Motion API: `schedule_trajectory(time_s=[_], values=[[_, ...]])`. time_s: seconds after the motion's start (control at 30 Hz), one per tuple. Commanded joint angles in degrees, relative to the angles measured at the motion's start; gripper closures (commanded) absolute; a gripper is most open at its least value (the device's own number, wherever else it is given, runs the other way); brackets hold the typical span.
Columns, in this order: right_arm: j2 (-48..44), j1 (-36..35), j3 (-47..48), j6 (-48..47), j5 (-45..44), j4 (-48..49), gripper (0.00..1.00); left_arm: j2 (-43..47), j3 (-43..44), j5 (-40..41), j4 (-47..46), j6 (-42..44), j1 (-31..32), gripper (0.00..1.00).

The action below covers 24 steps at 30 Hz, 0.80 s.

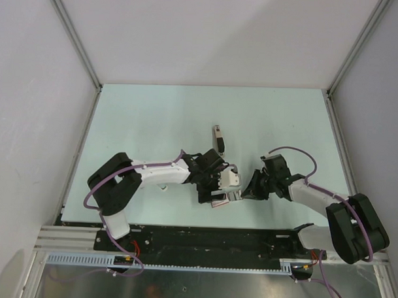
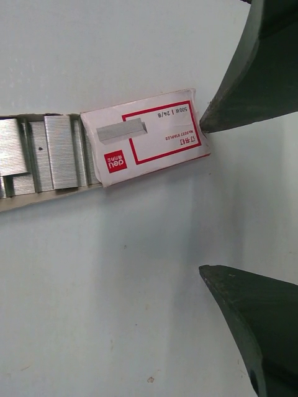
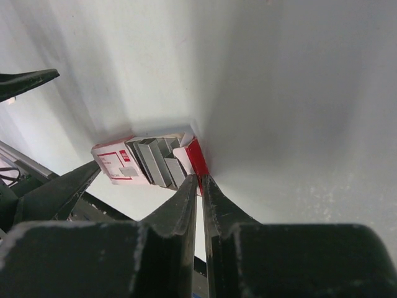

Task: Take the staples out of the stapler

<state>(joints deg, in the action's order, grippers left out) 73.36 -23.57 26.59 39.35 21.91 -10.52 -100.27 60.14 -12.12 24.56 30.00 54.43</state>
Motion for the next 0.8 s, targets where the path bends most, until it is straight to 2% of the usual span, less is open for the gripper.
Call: schedule_trajectory(time_s=[0.0,0.33,0.6,0.77], values=[[0.8,-1.9,-0.5,2.0,0.3,2.7,0.89,-0.8,1.8,0.1,-1.5,0.5,0.6,0.08],[2.2,-6.0,-0.2,4.0,0.0,6.0,0.90,-0.3,0.8,0.4,-1.9,1.7,0.7,0.08],[4.3,-6.4,2.2,-0.4,1.3,5.2,0.91,0.9,-1.4,-0.4,-2.6,5.5,0.7,0.11],[6.0,-6.5,5.0,-4.1,1.7,2.3,0.91,1.5,-3.8,2.8,-6.2,9.9,0.7,0.14]])
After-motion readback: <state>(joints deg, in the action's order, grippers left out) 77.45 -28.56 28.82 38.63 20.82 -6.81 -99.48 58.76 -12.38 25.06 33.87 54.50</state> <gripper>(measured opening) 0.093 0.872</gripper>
